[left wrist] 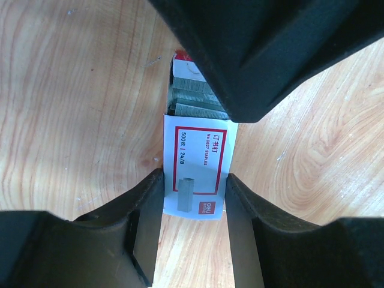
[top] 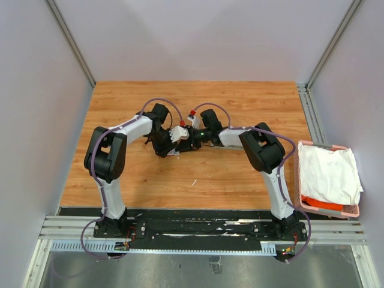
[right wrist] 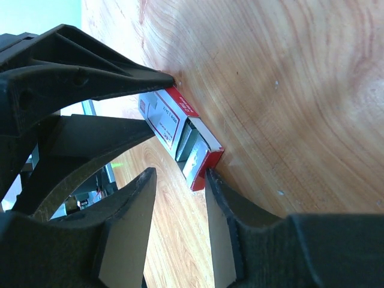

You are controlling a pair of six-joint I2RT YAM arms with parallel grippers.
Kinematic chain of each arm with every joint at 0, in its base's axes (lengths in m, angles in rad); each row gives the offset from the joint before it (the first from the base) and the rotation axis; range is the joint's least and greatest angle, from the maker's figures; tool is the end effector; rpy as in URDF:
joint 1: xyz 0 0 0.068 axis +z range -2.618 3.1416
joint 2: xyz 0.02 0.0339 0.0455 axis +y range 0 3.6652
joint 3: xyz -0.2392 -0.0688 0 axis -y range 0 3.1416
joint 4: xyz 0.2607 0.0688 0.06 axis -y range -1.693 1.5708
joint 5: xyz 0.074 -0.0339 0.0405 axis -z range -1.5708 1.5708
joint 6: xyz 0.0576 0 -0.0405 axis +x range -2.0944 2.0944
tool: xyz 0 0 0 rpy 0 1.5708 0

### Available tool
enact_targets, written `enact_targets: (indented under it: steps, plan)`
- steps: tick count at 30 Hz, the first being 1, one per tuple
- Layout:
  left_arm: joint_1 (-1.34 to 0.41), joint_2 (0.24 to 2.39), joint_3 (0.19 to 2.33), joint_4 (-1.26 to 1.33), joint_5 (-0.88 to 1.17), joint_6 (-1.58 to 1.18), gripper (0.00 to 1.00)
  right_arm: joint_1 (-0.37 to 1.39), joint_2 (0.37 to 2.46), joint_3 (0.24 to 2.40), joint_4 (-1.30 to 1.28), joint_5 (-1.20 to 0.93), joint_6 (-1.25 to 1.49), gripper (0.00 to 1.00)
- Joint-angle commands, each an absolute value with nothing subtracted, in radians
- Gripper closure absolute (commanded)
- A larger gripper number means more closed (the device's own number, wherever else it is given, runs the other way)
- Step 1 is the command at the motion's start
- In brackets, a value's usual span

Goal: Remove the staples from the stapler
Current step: Close the staple box at the center of the board.

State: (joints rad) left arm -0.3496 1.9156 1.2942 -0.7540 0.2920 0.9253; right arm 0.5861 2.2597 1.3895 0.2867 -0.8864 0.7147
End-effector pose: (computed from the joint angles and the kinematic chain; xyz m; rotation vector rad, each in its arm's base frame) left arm 0.3446 -0.1433 0.1089 1.7322 2.2698 -0.3231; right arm 0.3737 0.3016 0.0767 -0.4452 2.3688 1.6431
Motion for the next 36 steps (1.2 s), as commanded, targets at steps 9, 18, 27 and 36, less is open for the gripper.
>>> enact_targets:
  steps: [9, 18, 27, 36]
  plan:
    - [-0.399, 1.956, 1.219, -0.716, 0.383, 0.845, 0.54, 0.610, 2.286, 1.362, 0.347, -0.884, 0.760, 0.59]
    - [-0.438, 1.964, 1.226, -0.705, 0.357, 0.833, 0.53, 0.623, 2.293, 1.360, 0.353, -0.891, 0.767, 0.57]
    - [-0.442, 1.966, 1.225, -0.680, 0.347, 0.810, 0.53, 0.623, 2.286, 1.360, 0.337, -0.888, 0.751, 0.57]
    - [-0.442, 1.955, 1.203, -0.680, 0.327, 0.839, 0.52, 0.594, 2.243, 1.375, 0.262, -0.847, 0.683, 0.55]
